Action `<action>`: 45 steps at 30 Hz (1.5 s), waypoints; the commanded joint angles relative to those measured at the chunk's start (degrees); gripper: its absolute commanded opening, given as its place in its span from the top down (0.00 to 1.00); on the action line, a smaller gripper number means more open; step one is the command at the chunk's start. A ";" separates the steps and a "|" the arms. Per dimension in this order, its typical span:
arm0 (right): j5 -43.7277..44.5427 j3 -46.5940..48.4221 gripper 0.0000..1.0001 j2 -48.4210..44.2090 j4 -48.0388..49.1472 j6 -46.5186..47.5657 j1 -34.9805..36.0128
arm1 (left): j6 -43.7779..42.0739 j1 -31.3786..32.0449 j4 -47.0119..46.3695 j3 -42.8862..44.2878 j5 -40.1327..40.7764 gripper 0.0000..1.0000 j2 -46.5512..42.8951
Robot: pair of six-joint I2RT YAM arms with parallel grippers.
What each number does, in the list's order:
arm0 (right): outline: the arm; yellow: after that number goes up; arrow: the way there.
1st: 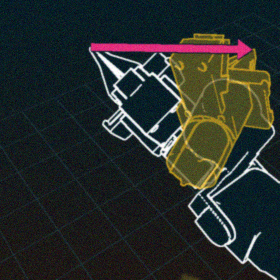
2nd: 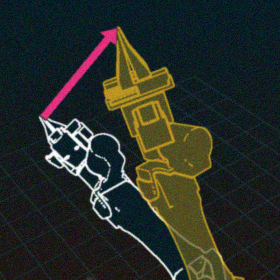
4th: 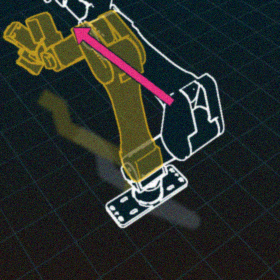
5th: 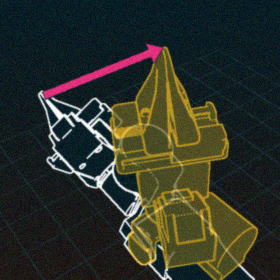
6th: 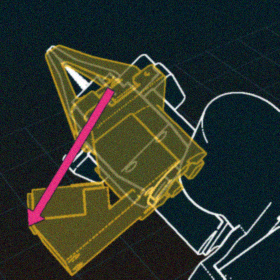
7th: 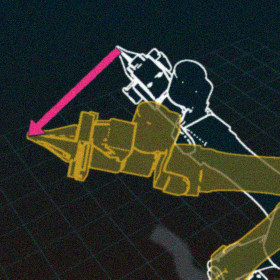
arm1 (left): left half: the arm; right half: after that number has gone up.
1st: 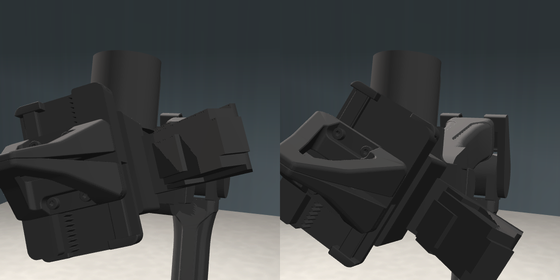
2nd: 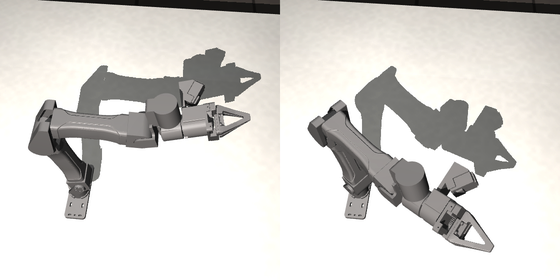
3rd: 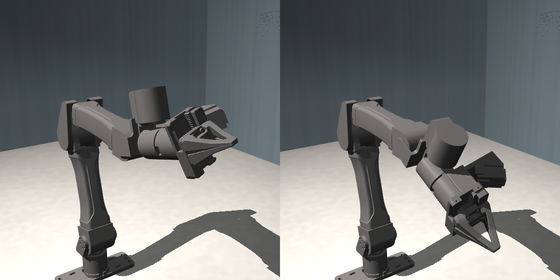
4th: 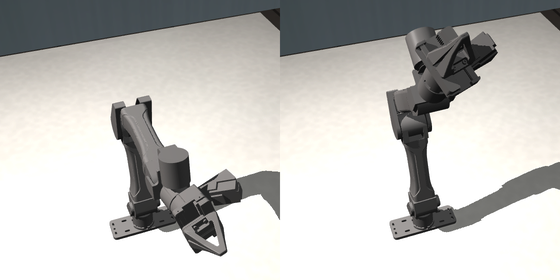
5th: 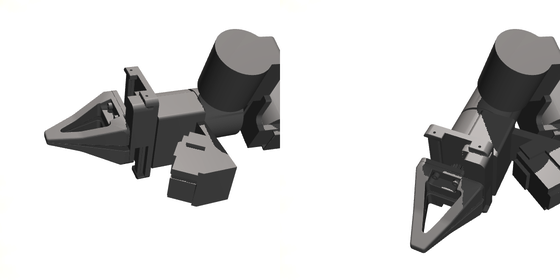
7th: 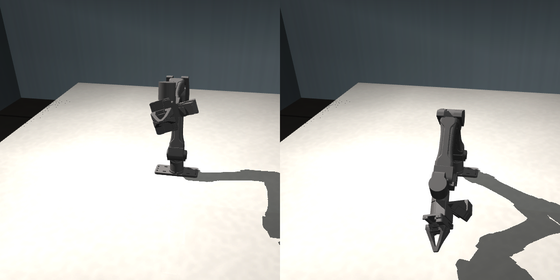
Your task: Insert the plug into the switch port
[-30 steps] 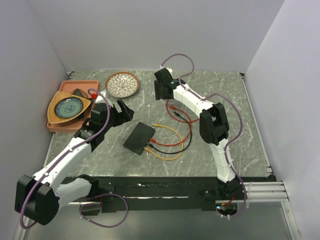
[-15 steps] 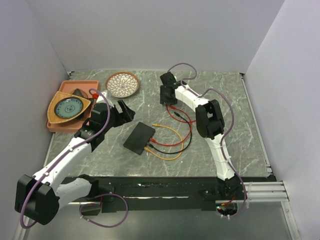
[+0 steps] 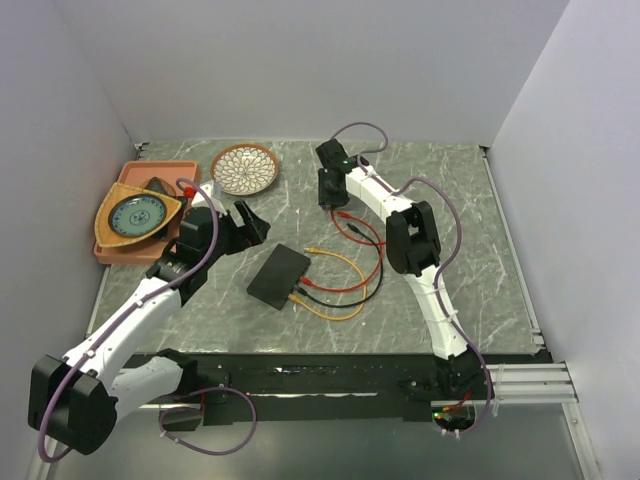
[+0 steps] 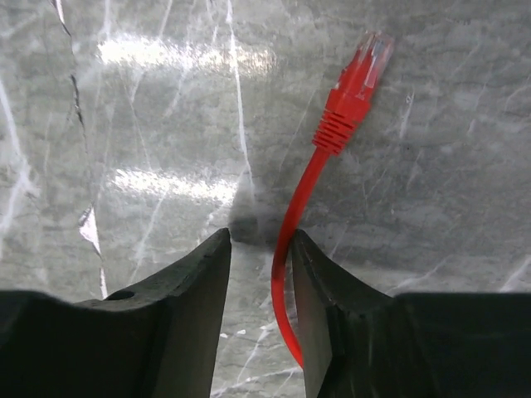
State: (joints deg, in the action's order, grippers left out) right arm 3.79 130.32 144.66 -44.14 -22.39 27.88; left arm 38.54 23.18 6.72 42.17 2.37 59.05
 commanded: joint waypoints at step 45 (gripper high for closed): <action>-16.70 -50.69 1.00 -82.16 23.41 7.70 -1.07 | 1.36 0.02 -4.00 -4.03 -4.04 0.04 -5.52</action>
State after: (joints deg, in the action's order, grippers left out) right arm -12.69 79.92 65.41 -19.92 -16.84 27.22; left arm 38.83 23.18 6.17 38.46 -0.21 54.83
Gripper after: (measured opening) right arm 0.022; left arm 0.963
